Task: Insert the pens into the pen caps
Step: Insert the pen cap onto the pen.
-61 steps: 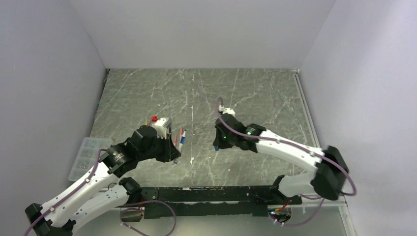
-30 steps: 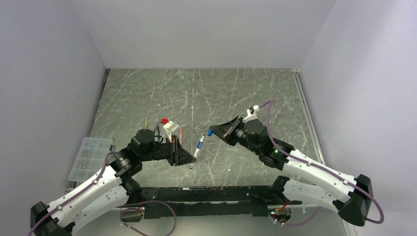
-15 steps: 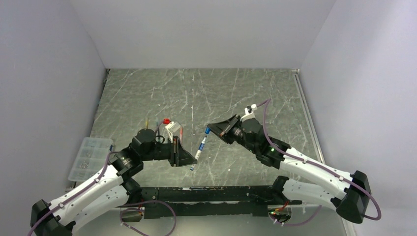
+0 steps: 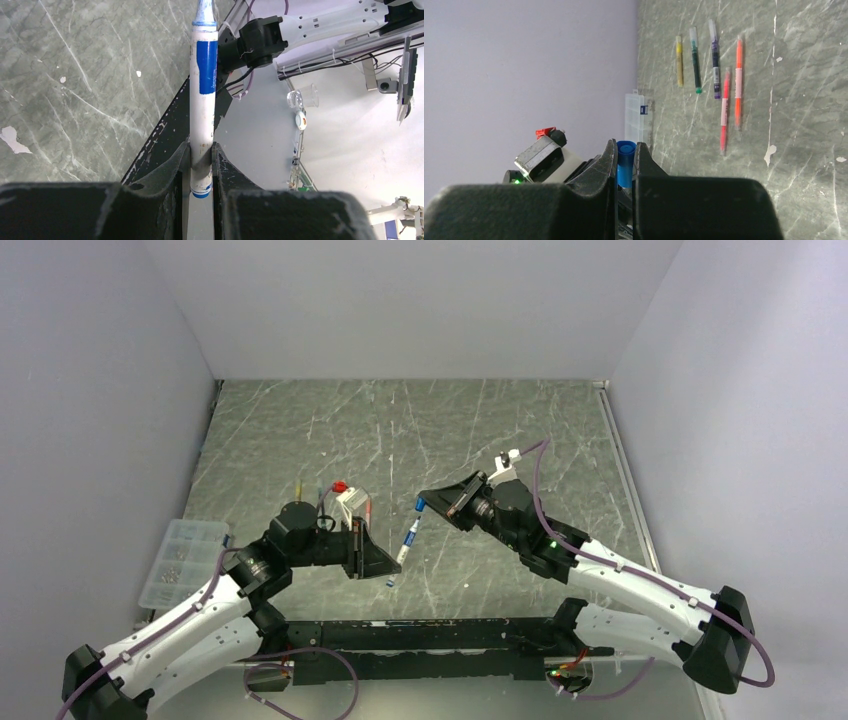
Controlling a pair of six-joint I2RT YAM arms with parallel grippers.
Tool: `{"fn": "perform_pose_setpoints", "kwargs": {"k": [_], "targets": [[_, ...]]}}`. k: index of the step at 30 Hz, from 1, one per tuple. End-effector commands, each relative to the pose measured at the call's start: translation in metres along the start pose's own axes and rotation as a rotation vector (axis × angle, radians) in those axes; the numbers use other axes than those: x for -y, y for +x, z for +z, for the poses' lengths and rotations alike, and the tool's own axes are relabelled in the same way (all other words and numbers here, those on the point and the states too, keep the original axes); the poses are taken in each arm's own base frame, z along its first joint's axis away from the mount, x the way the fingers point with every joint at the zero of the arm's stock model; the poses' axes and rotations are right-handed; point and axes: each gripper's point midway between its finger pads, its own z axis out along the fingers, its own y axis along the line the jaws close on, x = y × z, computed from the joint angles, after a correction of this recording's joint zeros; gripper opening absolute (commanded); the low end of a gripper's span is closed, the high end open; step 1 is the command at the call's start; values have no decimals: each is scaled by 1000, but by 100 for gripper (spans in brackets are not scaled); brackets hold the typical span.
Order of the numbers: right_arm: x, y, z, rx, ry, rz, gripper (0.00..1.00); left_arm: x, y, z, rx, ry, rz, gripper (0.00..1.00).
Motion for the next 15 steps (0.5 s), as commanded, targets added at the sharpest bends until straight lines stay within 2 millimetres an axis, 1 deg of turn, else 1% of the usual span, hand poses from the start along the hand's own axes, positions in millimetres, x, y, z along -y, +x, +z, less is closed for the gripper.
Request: {"fn": "perform_pose_setpoints", "kwargs": {"k": [1,9,15], "targets": [[-30,-5,-6,5,-101,-15,0,12,-12,-3,36,25,50,0],[-31,-5,-10,1,-111,-39,0,14,-15,-5,47,17,57,0],[-26,-4,-9,0,-100,-52,0,18,-18,-8,61,25,66,0]]}}
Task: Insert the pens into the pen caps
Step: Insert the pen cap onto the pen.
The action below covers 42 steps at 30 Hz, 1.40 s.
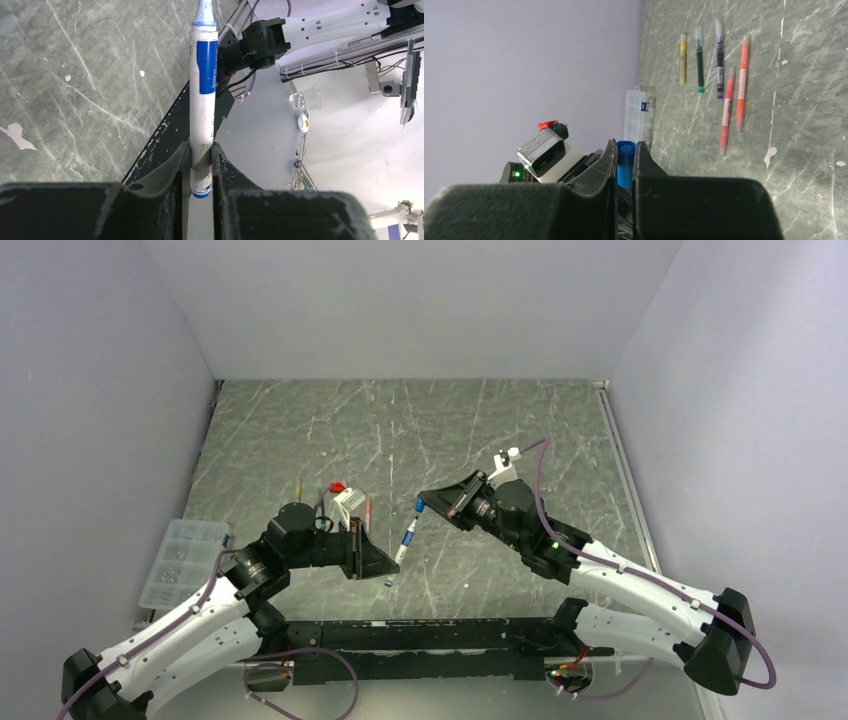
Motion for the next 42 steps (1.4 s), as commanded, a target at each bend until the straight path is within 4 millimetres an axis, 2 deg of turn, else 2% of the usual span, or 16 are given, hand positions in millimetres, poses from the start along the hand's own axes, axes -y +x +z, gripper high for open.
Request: {"fn": "perform_pose_setpoints", "kwargs": {"k": [1,28,35,42], "targets": [[-19,-6,-5,15,-69,-16,0,20,-18,-5,56,42,68,0],[-21,16,-3,-69,-93,-80,0,16,-22,-5,70,12,62,0],[-10,24,-5,-65,-51,-115,0,19,-26,-5,79,19,69,0],[6,21,-6,-28,9,-126,0,21,-28,-4,77,22,73,0]]}}
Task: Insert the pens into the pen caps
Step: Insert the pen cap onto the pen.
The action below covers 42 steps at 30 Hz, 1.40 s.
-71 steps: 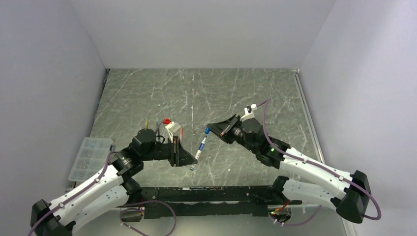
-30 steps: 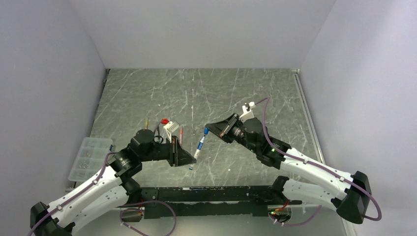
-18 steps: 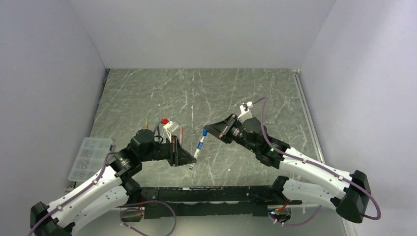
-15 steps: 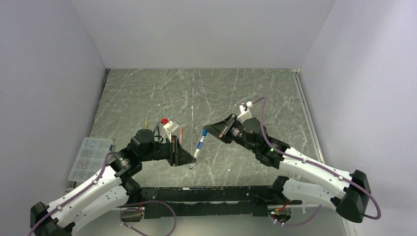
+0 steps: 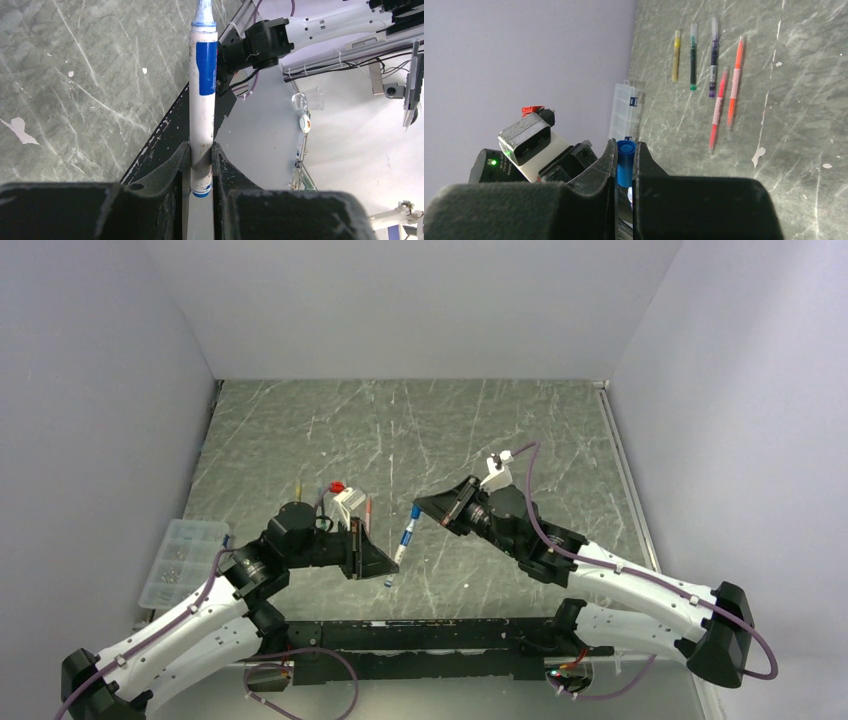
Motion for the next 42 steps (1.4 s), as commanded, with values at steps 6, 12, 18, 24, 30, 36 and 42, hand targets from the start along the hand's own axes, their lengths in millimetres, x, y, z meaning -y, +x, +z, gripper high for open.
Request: {"fn": "perform_pose_setpoints", "kwargs": {"k": [6,12,18,24,30,36,42], "targets": [[15,4,-7,5,50,-37,0,21,-27,-3,78,43,75,0],[15,7,-9,3,40,-35,0,19,-27,-1,77,43,70,0],[13,18,-9,-5,30,-13,0,17,-28,1,83,36,63,0],[5,26,-6,-1,6,0,0,16,-28,5,78,44,56,0],[1,33,-8,-13,2,-15,0,14,-29,2,92,21,59,0],[7,47,-12,-42,7,-9,0,11,-33,1,116,2,62,0],[7,53,-17,-41,12,-12,0,8,-40,0,147,-33,65,0]]}}
